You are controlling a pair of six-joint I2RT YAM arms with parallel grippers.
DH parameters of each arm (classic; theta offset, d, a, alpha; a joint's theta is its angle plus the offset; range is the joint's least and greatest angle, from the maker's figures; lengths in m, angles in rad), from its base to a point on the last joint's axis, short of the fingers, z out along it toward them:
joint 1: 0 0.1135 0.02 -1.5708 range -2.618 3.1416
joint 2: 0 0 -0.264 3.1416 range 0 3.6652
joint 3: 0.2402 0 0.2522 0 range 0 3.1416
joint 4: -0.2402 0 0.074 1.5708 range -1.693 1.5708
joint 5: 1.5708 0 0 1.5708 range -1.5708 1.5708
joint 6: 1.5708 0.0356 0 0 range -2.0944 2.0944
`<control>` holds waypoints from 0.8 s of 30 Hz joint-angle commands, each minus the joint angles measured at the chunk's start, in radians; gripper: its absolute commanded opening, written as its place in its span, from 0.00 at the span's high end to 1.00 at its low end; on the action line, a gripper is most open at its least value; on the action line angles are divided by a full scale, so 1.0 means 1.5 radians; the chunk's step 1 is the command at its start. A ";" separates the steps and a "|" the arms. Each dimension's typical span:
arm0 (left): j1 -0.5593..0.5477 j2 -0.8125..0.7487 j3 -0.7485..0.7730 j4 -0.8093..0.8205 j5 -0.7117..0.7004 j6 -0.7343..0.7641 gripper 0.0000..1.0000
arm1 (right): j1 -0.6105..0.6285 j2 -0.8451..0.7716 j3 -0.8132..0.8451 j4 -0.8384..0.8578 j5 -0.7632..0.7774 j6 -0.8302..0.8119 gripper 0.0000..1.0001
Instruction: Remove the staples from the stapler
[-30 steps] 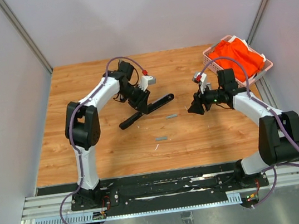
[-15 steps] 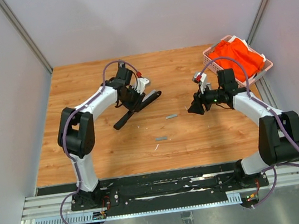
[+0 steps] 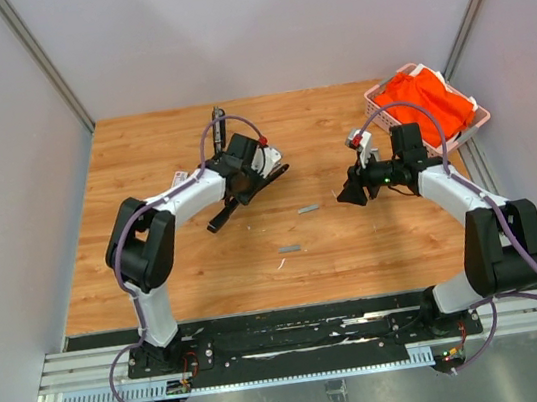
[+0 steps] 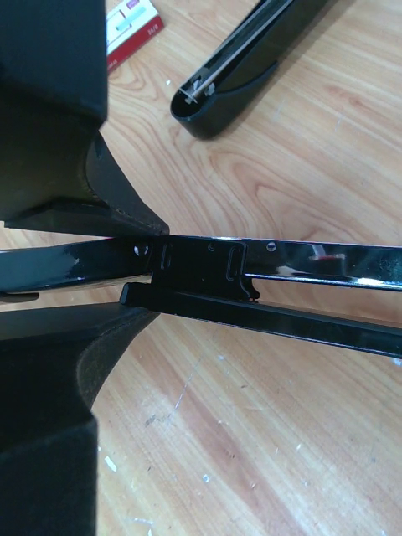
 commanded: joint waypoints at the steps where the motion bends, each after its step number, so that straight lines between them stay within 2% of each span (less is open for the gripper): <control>1: -0.016 -0.011 -0.005 0.072 -0.073 0.009 0.96 | -0.011 -0.002 -0.011 0.008 -0.006 -0.002 0.48; 16: -0.067 0.025 -0.058 0.159 -0.229 0.051 0.96 | -0.011 -0.002 -0.013 0.009 -0.007 -0.001 0.48; 24: -0.085 0.028 -0.095 0.193 -0.245 0.069 0.96 | -0.011 0.001 -0.016 0.022 -0.008 -0.002 0.48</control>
